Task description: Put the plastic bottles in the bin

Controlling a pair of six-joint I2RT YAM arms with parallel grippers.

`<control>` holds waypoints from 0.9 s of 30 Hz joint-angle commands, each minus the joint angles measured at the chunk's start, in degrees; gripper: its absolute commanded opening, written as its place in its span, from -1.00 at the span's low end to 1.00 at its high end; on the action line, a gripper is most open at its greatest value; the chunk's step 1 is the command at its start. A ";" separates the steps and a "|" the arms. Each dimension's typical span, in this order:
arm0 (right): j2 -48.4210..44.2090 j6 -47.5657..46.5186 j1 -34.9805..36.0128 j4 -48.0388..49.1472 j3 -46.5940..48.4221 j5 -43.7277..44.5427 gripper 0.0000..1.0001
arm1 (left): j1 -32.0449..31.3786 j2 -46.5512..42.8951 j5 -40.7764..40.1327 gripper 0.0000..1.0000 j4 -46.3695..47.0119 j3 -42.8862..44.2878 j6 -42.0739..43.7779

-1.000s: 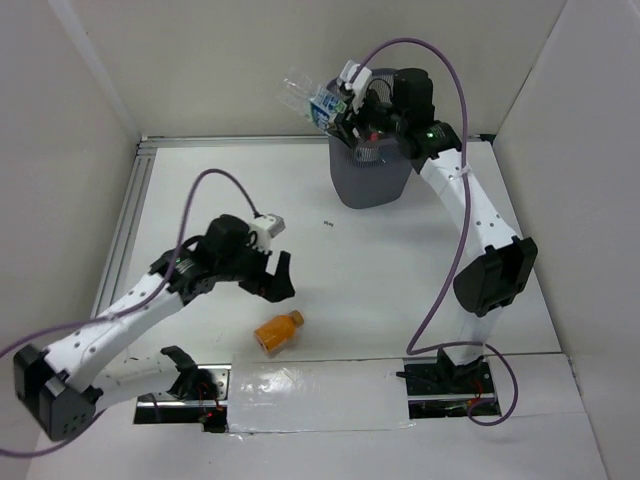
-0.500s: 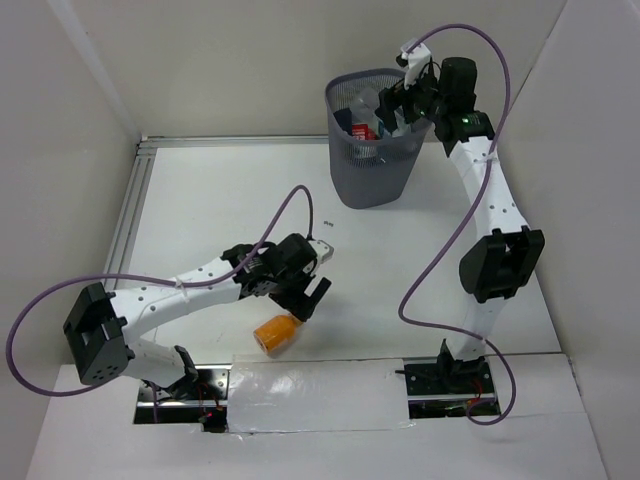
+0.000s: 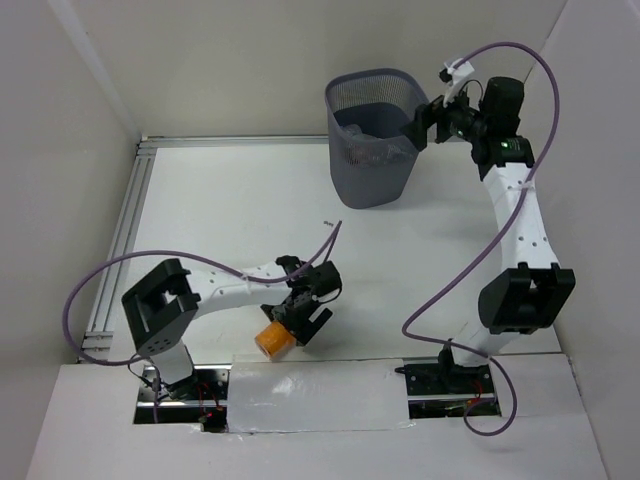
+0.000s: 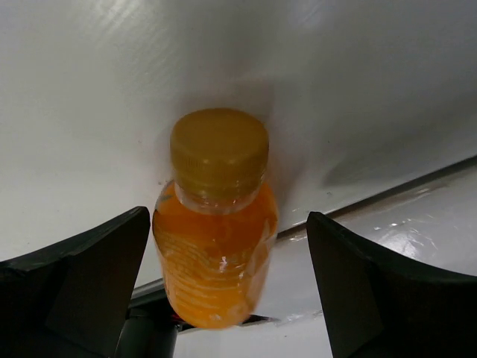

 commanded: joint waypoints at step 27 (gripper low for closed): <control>-28.72 -45.33 -12.24 -32.01 -32.16 -31.15 -0.95 | 21.39 -1.63 21.70 -0.77 47.65 45.93 3.32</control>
